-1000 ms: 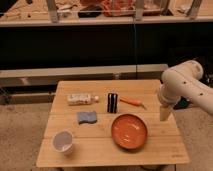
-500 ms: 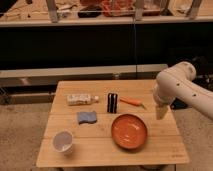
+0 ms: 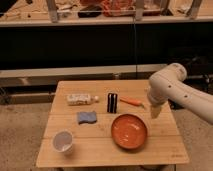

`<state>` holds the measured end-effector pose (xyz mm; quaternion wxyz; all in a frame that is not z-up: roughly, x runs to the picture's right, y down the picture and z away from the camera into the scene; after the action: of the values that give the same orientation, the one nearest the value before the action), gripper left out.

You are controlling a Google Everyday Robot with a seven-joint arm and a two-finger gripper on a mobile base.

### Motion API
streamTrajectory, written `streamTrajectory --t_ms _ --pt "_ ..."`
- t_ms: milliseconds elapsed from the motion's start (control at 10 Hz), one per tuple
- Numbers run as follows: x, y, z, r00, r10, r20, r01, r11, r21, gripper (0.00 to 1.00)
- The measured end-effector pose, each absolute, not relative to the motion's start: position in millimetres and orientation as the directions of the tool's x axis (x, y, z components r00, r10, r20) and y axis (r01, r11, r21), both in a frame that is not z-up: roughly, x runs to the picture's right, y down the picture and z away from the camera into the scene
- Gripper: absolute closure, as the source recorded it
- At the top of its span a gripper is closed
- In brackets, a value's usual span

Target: Knock the eraser over

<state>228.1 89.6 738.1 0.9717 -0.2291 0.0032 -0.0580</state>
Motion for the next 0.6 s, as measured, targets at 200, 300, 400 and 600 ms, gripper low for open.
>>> streamTrajectory --t_ms 200,300,400,600 --pt "221.9 89.4 742.6 0.992 -0.127 0.024 0.125 0.89 -0.438 0.2" --pt "221.6 89.7 746.1 0.991 -0.133 0.026 0.131 0.891 -0.435 0.2" --pt "217.4 89.4 749.1 0.99 -0.14 0.032 0.14 0.89 -0.434 0.2" --pt "210.4 88.8 754.0 0.988 -0.148 0.038 0.15 0.889 -0.432 0.2"
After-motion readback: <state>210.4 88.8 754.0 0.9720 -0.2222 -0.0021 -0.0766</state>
